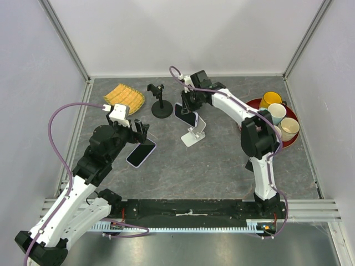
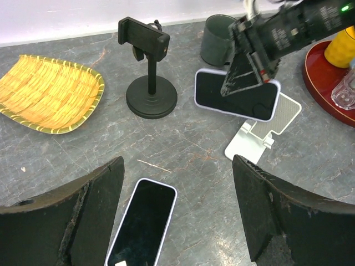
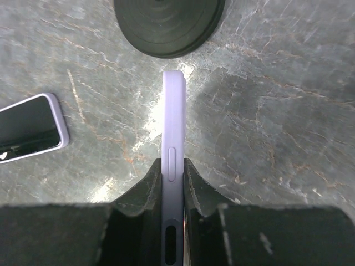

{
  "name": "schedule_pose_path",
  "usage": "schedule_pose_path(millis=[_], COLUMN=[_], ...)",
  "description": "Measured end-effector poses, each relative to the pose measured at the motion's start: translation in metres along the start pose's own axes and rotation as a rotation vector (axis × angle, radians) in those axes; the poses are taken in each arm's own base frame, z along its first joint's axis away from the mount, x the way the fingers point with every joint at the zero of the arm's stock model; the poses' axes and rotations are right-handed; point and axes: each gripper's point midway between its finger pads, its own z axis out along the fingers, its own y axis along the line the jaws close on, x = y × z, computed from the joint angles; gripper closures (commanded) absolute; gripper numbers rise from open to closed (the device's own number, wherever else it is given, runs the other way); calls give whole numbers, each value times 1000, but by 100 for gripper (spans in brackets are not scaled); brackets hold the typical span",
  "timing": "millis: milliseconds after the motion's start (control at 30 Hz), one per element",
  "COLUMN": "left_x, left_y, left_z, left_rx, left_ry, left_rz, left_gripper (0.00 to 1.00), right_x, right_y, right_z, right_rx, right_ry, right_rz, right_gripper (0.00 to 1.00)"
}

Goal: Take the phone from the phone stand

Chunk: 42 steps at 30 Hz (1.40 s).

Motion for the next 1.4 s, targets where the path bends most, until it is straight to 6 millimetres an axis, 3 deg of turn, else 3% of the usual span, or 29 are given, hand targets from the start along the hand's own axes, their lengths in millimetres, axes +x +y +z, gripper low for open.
schedule_pose_path(millis=[33, 233, 333, 433, 500, 767, 833, 1167, 1400], left_x=[0, 0, 0, 0, -1, -3, -3, 2, 0], left_y=[0, -1, -1, -1, 0, 4, 4, 5, 7], left_z=[0, 0, 0, 0, -1, -2, -2, 2, 0], left_rx=[1, 6, 6, 4, -1, -19, -20, -32, -42], left_ry=[0, 1, 1, 0, -3, -13, -13, 6, -3], left_rz=[0, 0, 0, 0, -1, -2, -2, -7, -10], left_gripper=[15, 15, 15, 15, 15, 15, 15, 15, 15], right_x=[-4, -37, -38, -27, -10, 82, 97, 119, 136], right_y=[3, 27, 46, 65, 79, 152, 164, 177, 172], right_z=[-9, -75, -106, -120, -117, -67, -60, -28, -6], right_rx=[1, -17, -53, -96, -118, -191, -202, -162, -110], right_ry=[-20, -241, -366, -469, -501, -451, -446, -462, -430], right_rz=[-5, -18, 20, 77, 124, 220, 233, 351, 427], right_gripper=[100, 100, 100, 100, 100, 100, 100, 99, 98])
